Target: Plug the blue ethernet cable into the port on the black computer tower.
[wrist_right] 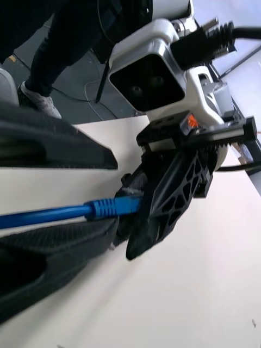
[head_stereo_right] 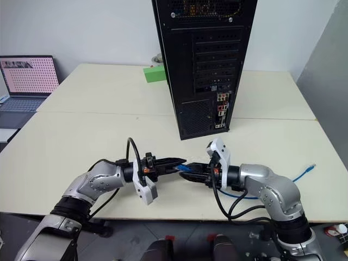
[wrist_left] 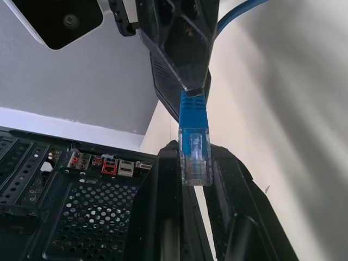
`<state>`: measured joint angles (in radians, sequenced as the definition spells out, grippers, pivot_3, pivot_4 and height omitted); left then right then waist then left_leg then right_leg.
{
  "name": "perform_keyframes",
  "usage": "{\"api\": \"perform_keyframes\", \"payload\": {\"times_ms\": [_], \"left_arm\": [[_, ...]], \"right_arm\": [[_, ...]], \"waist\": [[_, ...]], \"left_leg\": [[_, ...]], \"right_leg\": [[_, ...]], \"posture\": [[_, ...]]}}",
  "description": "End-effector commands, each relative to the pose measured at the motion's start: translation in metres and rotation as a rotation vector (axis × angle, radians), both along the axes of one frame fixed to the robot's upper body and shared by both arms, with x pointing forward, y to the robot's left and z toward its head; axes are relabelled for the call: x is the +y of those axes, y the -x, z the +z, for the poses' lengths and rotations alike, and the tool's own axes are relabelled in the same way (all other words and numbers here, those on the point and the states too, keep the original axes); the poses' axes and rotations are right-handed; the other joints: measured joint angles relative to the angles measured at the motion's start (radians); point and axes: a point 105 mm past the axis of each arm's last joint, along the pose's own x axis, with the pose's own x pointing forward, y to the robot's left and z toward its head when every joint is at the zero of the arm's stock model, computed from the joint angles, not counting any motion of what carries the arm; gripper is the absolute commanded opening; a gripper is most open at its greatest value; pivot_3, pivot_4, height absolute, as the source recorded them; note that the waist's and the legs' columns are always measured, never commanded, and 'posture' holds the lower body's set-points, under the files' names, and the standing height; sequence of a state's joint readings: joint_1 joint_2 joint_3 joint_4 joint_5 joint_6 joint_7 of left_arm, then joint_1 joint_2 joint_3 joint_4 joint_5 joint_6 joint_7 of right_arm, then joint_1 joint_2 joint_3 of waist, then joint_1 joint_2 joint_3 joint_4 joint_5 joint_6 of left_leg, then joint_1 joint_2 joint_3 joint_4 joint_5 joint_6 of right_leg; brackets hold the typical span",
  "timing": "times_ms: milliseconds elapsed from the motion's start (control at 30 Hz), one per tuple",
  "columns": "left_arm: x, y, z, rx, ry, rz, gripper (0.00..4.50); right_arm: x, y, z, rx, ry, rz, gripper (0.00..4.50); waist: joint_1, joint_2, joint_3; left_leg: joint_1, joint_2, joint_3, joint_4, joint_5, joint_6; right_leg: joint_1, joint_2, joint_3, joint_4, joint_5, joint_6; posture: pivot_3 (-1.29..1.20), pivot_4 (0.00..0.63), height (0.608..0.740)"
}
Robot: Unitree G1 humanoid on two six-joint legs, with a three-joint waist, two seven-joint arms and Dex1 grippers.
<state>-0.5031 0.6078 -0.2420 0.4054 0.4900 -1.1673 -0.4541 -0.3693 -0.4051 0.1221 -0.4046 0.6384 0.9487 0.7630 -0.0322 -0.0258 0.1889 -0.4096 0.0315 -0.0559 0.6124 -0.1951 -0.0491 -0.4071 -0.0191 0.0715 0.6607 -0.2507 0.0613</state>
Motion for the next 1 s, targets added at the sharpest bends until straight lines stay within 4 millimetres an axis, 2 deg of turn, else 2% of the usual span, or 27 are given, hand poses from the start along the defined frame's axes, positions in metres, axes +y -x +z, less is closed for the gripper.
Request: {"api": "perform_keyframes", "payload": {"times_ms": [33, 100, 333, 400, 433, 533, 733, 900, 1000], "left_arm": [[-0.002, 0.0, 0.006, -0.023, 0.014, -0.011, 0.28], [-0.002, 0.001, 0.006, -0.021, 0.018, -0.012, 0.28], [-0.001, -0.001, 0.003, 0.005, 0.024, 0.003, 0.28], [0.0, -0.004, 0.0, 0.037, 0.018, 0.028, 0.98], [0.002, -0.006, -0.002, 0.054, 0.013, 0.042, 1.05], [0.007, -0.011, -0.009, 0.13, 0.013, 0.098, 1.69], [0.015, -0.013, -0.024, 0.436, 0.141, 0.252, 2.9], [0.004, -0.012, -0.025, 0.705, 0.312, 0.368, 3.85], [-0.015, -0.019, -0.007, 0.831, 0.457, 0.432, 3.99]], "right_arm": [[0.005, 0.003, 0.009, -0.033, -0.018, 0.031, 0.38], [0.005, 0.002, 0.009, -0.036, -0.014, 0.031, 0.0], [0.004, 0.0, 0.01, -0.044, -0.006, 0.025, 0.0], [0.003, -0.001, 0.011, -0.05, 0.001, 0.022, 0.0], [0.002, -0.001, 0.011, -0.053, 0.004, 0.02, 0.0], [-0.004, -0.004, 0.013, -0.075, 0.027, -0.002, 0.0], [-0.03, -0.024, 0.02, -0.19, 0.088, -0.201, 0.0], [-0.054, -0.047, 0.037, -0.298, 0.105, -0.436, 0.0], [-0.067, -0.068, 0.051, -0.374, 0.116, -0.653, 0.0]], "waist": [[0.0, 0.0, 0.0], [0.0, 0.0, 0.0], [0.0, 0.0, 0.0], [0.0, 0.0, 0.0], [0.0, 0.0, 0.0], [-0.001, 0.0, 0.0], [-0.003, 0.0, 0.0], [-0.001, 0.0, 0.0], [-0.001, 0.0, 0.0]], "left_leg": [[0.0, 0.0, 0.0, 0.0, 0.0, 0.0], [0.0, 0.0, 0.0, 0.0, 0.0, 0.0], [0.0, 0.0, 0.0, 0.0, 0.0, 0.0], [0.0, 0.0, 0.0, 0.0, 0.0, 0.0], [0.0, 0.0, 0.0, 0.0, 0.0, 0.0], [0.0, 0.0, 0.0, 0.0, 0.0, 0.0], [0.0, 0.0, 0.0, 0.0, 0.0, 0.0], [0.0, 0.0, 0.0, 0.0, 0.0, 0.0], [0.0, 0.0, 0.0, 0.0, 0.0, 0.0]], "right_leg": [[0.0, 0.0, 0.0, 0.0, 0.0, 0.0], [0.0, 0.0, 0.0, 0.0, 0.0, 0.0], [0.0, 0.0, 0.0, 0.0, 0.0, 0.0], [0.0, 0.0, 0.0, 0.0, 0.0, 0.0], [0.0, 0.0, 0.0, 0.0, 0.0, 0.0], [0.0, 0.0, 0.0, 0.0, 0.0, 0.0], [0.0, 0.0, 0.0, 0.0, 0.0, 0.0], [0.0, 0.0, 0.0, 0.001, 0.0, 0.0], [0.0, 0.0, 0.0, 0.001, 0.0, 0.0]], "posture": [[0.0, 0.15, 0.74], [0.0, 0.15, 0.74], [0.0, 0.15, 0.74], [0.0, 0.15, 0.74], [0.0, 0.15, 0.74], [0.0, 0.15, 0.74], [0.0, 0.15, 0.74], [0.0, 0.15, 0.74], [0.0, 0.15, 0.74]]}}
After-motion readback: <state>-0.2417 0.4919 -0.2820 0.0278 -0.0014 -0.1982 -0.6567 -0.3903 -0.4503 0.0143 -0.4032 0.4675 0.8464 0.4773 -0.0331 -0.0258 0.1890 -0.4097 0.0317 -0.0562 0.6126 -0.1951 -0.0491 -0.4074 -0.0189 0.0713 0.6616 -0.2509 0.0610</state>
